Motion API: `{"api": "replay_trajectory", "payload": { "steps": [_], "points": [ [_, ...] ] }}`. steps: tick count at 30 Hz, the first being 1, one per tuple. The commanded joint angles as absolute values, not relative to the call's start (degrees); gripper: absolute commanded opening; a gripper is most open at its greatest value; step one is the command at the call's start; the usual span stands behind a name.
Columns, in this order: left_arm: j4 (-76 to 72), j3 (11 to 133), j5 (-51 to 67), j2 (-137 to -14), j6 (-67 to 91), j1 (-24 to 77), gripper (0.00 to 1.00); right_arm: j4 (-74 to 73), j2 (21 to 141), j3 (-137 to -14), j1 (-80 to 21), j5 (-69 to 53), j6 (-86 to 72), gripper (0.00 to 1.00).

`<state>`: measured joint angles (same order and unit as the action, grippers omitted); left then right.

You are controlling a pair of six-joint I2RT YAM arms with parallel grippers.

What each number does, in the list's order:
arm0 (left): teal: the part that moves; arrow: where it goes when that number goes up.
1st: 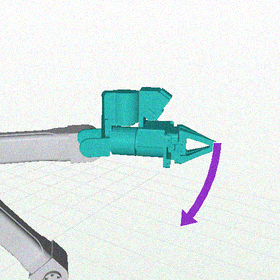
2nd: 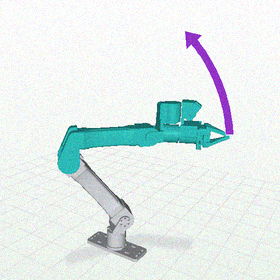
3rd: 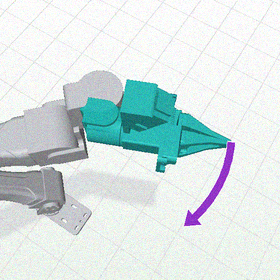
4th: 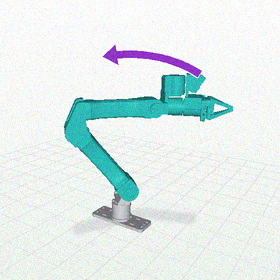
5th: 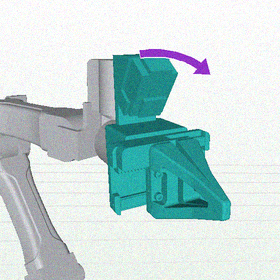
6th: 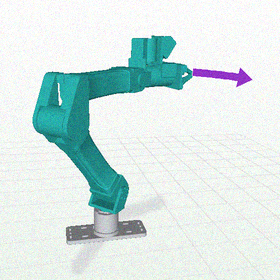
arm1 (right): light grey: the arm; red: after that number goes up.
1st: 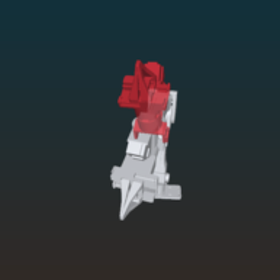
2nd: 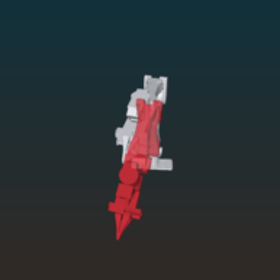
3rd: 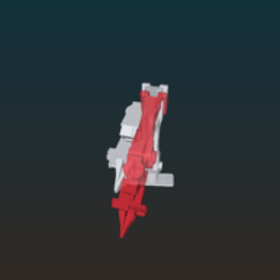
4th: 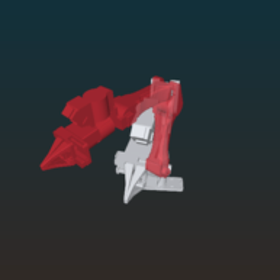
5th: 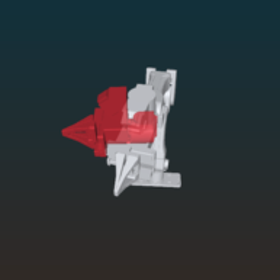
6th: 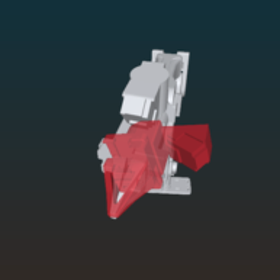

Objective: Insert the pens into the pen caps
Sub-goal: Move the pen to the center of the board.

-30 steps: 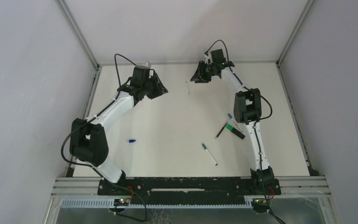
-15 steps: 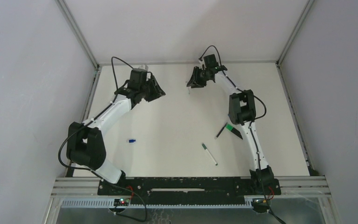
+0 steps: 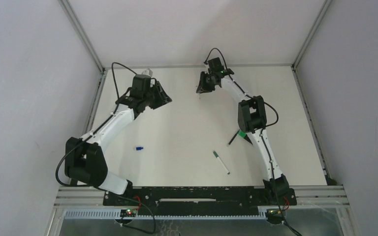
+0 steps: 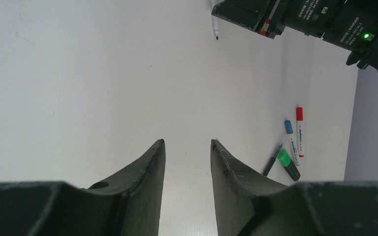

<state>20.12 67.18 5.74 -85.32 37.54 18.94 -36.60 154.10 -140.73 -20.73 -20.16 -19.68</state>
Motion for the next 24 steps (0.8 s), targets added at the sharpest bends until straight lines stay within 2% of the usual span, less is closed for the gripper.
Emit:
{"api": "replay_trajectory", "payload": {
  "steps": [1, 9, 10, 15, 24],
  "points": [
    [19.8, 64.8, 6.4, -81.3, 36.3, 18.1, 0.43, -40.7, 154.0, -142.3, -22.7, -14.2, -16.1, 0.31],
    [20.6, 62.5, 7.2, -77.2, 34.6, 17.7, 0.43, -42.6, 152.4, -140.6, -24.9, -7.0, -13.2, 0.24],
    [20.8, 62.2, 7.3, -76.8, 34.3, 17.6, 0.43, -42.7, 152.1, -140.1, -25.3, -6.3, -12.7, 0.21],
    [21.0, 60.1, 8.5, -74.1, 33.1, 17.6, 0.43, -42.8, 150.2, -136.6, -26.8, -4.3, -10.6, 0.15],
    [20.9, 54.8, 9.3, -67.1, 31.6, 17.5, 0.44, -39.7, 138.9, -119.0, -29.3, -5.9, -8.9, 0.11]
  ]
}}
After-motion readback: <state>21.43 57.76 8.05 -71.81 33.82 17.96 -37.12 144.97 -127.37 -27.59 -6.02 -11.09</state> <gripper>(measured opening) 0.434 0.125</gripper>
